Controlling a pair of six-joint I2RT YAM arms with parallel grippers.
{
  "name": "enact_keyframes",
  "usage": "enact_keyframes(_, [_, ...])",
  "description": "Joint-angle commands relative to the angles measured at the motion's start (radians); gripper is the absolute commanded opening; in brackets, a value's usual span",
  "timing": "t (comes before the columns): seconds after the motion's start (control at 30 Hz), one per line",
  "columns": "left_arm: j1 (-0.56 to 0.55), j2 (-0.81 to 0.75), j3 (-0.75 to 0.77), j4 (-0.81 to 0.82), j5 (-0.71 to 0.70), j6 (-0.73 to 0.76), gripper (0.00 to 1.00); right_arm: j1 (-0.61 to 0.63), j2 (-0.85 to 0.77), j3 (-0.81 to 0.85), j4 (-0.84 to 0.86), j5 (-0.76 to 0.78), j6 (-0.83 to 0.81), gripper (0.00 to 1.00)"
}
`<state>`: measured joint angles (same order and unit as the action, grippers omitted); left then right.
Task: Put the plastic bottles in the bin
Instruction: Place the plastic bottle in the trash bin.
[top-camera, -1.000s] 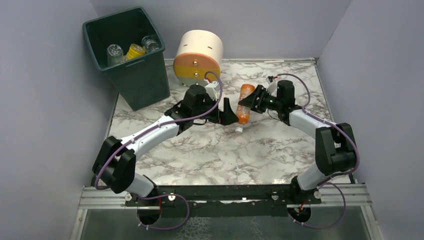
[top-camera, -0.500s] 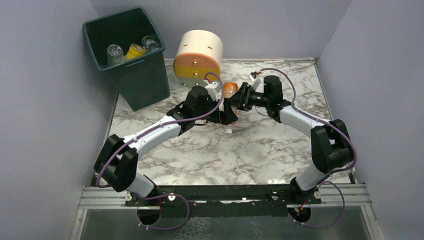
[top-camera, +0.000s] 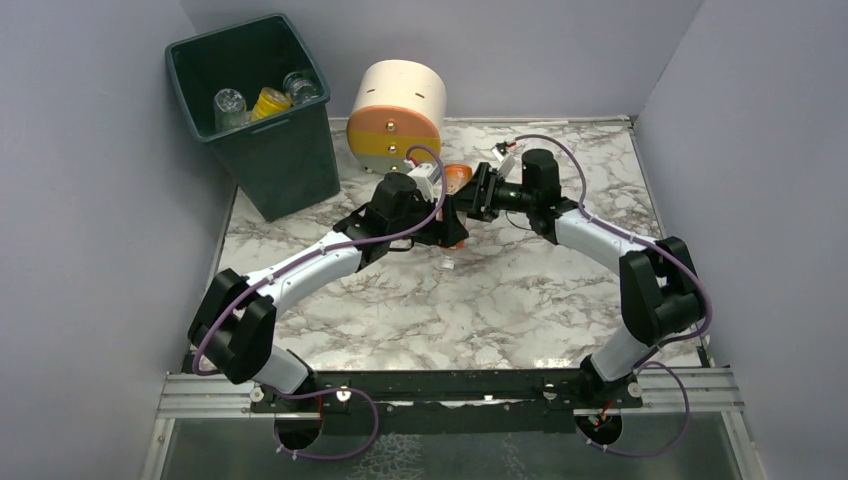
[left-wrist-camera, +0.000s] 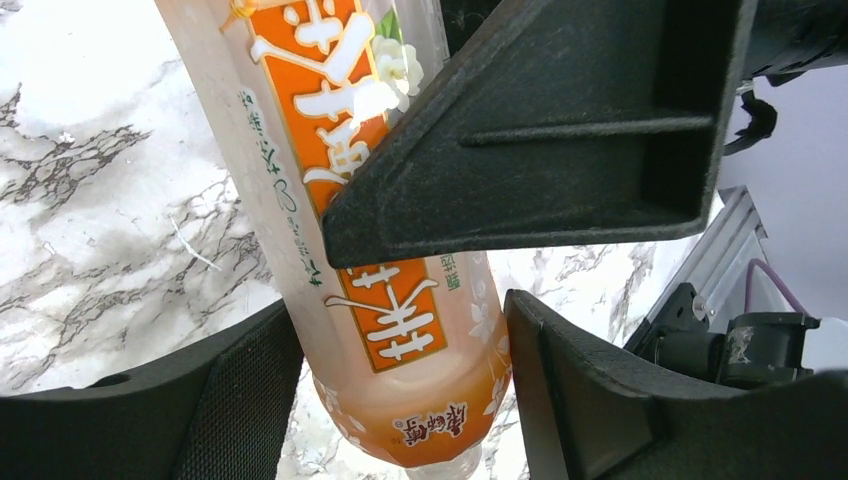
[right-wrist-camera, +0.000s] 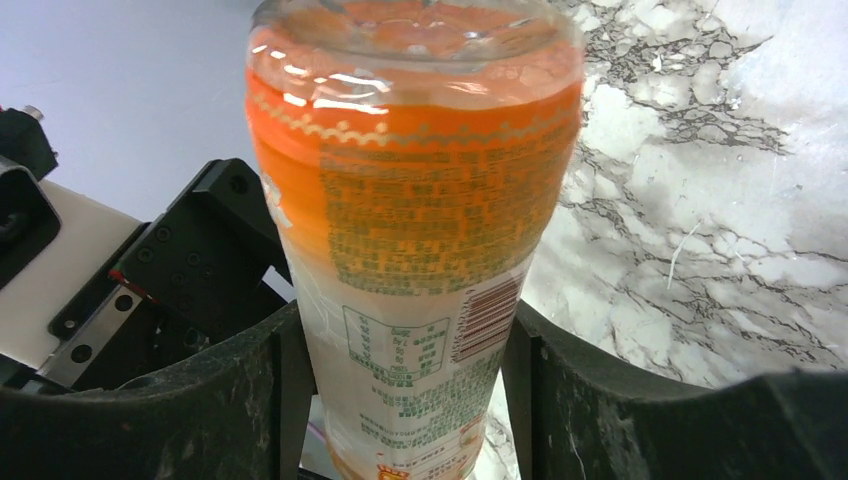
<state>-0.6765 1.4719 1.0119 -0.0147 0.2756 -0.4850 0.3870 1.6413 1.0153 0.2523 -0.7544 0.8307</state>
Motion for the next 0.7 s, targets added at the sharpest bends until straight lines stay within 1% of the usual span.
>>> enact_keyframes(0.0, [-0.006,-0.024,0.019,-0.021,-0.037,0.015,0.59,0.005,0.003,0.042,0.012,-0.042,0.011,0.67])
enact_keyframes(0.03, [-0.006,-0.028,0.021,-0.028,-0.044,0.017,0.58,0.005,0.001,0.046,0.004,-0.042,0.01,0.69])
enact_keyframes(0.07, [-0.006,-0.036,0.024,-0.036,-0.056,0.021,0.58,0.004,-0.002,0.052,-0.011,-0.04,0.001,0.77])
enact_keyframes(0.1, [-0.006,-0.044,0.027,-0.042,-0.071,0.025,0.58,0.006,-0.007,0.059,-0.032,-0.032,-0.012,0.94])
enact_keyframes(0.13, [-0.006,-0.049,0.031,-0.049,-0.079,0.028,0.58,0.005,-0.012,0.066,-0.055,-0.02,-0.025,1.0])
enact_keyframes(0.27, [0.0,-0.053,0.049,-0.074,-0.095,0.044,0.58,0.002,-0.041,0.061,-0.116,0.064,-0.044,1.0])
enact_keyframes(0.47, [0.047,-0.071,0.092,-0.142,-0.108,0.075,0.58,-0.035,-0.137,-0.006,-0.178,0.175,-0.069,1.0])
enact_keyframes(0.6, [0.12,-0.092,0.164,-0.213,-0.115,0.113,0.58,-0.072,-0.2,-0.052,-0.216,0.211,-0.107,1.0])
enact_keyframes(0.67, [0.178,-0.103,0.21,-0.237,-0.108,0.13,0.58,-0.085,-0.216,-0.073,-0.224,0.209,-0.118,1.0])
